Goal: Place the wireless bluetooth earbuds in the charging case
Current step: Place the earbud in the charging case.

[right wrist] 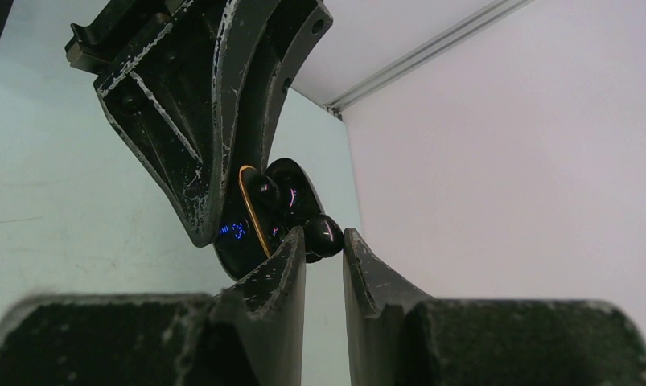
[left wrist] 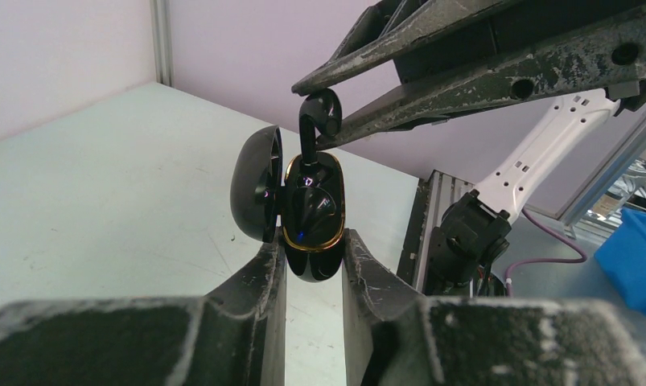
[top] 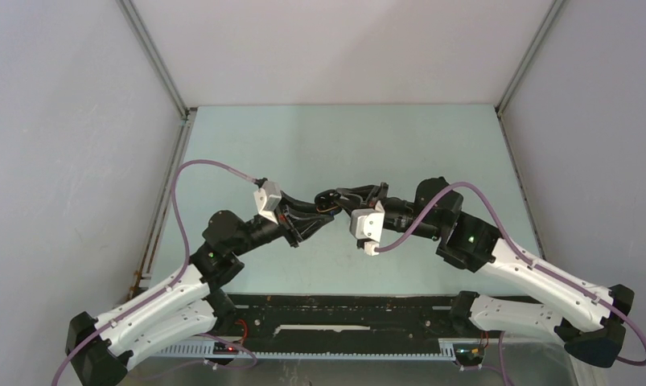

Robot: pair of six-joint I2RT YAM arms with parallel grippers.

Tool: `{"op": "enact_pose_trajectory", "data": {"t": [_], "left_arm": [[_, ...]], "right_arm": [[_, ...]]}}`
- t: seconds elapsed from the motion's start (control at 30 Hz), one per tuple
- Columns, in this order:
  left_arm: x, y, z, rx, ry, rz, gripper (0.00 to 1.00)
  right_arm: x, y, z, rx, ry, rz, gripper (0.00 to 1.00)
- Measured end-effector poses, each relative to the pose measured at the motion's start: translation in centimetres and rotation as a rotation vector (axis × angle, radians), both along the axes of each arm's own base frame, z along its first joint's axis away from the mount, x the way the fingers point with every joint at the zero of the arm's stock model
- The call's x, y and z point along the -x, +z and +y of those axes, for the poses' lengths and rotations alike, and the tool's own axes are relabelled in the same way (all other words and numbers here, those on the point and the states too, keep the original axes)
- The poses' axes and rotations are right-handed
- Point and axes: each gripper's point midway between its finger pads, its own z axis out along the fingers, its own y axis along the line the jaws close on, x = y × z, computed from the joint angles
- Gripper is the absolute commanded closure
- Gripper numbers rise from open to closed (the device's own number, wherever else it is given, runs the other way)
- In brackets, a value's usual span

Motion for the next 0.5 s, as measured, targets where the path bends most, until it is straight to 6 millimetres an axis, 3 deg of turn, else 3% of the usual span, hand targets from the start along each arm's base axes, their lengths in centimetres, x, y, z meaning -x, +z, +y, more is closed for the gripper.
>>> {"op": "enact_pose_trajectory", "data": {"t": [0.5], "left_arm": [[0.0,-0.3,0.2,0.000,0.011,-0.007,1.00]], "right_arm": [[-0.1,-1.1,0.2,0.042,0.004,-0.004,1.00]]}}
